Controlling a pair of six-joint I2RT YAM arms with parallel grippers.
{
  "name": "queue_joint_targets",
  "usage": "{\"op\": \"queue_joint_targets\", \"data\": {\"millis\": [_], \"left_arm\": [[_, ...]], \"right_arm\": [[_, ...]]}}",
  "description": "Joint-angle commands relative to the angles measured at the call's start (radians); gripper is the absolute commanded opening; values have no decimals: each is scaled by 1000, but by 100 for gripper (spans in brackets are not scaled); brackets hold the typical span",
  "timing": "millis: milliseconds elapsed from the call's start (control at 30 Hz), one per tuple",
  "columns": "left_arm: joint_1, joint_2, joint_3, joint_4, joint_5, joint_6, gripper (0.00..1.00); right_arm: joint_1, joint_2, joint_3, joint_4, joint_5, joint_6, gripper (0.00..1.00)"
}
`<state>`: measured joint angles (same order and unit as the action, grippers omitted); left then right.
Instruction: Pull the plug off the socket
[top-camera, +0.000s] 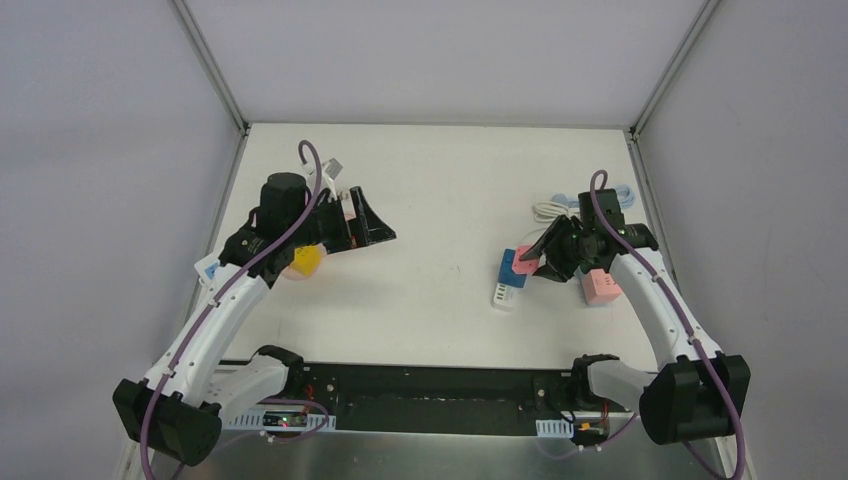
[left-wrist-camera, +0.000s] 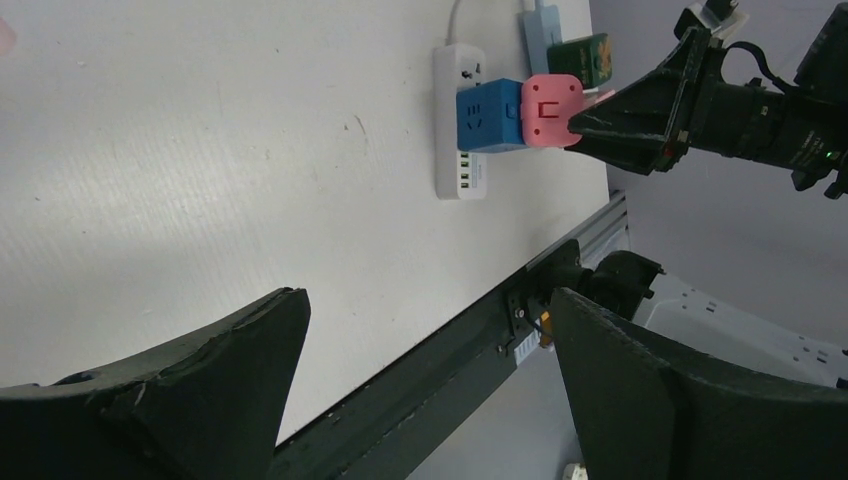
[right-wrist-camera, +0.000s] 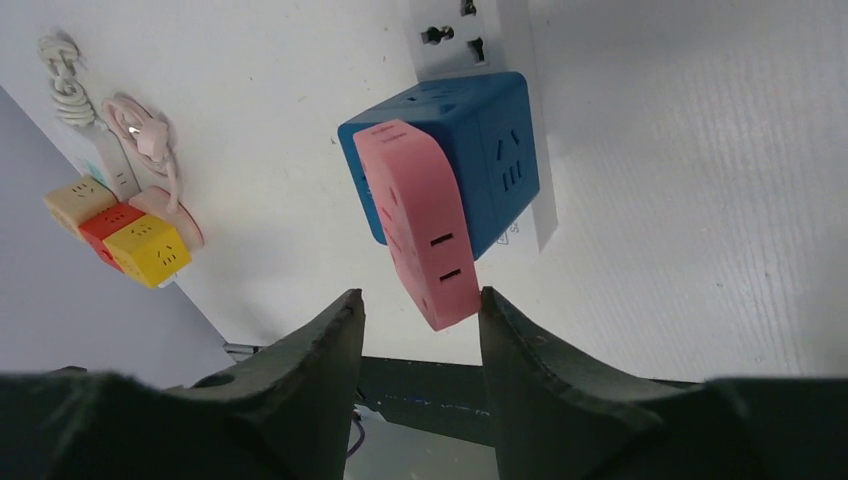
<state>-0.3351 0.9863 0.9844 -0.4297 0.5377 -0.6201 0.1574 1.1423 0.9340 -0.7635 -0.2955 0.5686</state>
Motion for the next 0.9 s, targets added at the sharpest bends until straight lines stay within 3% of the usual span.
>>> {"op": "queue_joint_targets", "data": {"millis": [0,233,400,467,700,867], "left_arm": [[-36,30,-3,48,-22,-18,95],[-68,78,2,63,-29,-31,95],[-91,120,14,72,-38,-43,95],[-101,139,16,80,-42,-50,95],[-148,225,18,133,-43,-88,95],[-199,315,39,157,-46,-102,94]], "right_arm": [[14,20,-6,52,88,-22,47],[20,15,-65,200,50,-89,43],[33,9,-83,273,-35,-90,10],[42,5,-96,308,-69,-90,1],[102,25,-129,469,-213,-94,0],[189,66,-109,532,-215,-81,0]]}}
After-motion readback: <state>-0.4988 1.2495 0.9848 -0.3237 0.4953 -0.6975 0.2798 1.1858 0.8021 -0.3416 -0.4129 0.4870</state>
